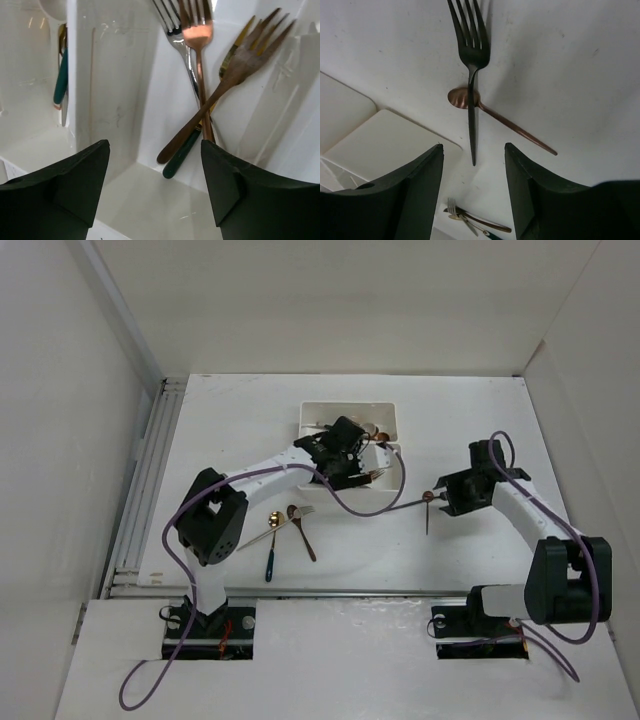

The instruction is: Sort the eating utensils into containers

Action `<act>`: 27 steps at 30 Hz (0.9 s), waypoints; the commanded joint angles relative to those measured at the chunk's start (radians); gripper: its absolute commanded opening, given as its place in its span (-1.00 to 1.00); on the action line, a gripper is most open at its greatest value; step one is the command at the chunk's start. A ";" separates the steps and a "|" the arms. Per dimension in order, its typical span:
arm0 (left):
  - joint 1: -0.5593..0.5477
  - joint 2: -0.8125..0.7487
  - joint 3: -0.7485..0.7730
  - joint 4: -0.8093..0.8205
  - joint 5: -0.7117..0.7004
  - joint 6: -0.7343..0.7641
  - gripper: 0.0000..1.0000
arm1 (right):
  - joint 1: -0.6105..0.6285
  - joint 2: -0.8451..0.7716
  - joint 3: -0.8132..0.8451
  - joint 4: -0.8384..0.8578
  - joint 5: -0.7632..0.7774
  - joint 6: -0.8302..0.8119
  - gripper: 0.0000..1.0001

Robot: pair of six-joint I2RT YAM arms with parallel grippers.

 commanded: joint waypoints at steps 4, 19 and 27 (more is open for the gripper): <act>-0.018 -0.040 0.102 0.014 -0.120 -0.149 0.55 | 0.132 0.078 0.129 0.022 0.073 0.168 0.11; 0.097 -0.108 0.274 -0.107 -0.305 -0.284 0.62 | 0.221 0.291 0.266 -0.118 0.095 0.136 0.06; 0.189 -0.146 0.285 -0.137 -0.274 -0.325 0.62 | 0.230 0.412 0.295 -0.174 0.092 0.136 0.06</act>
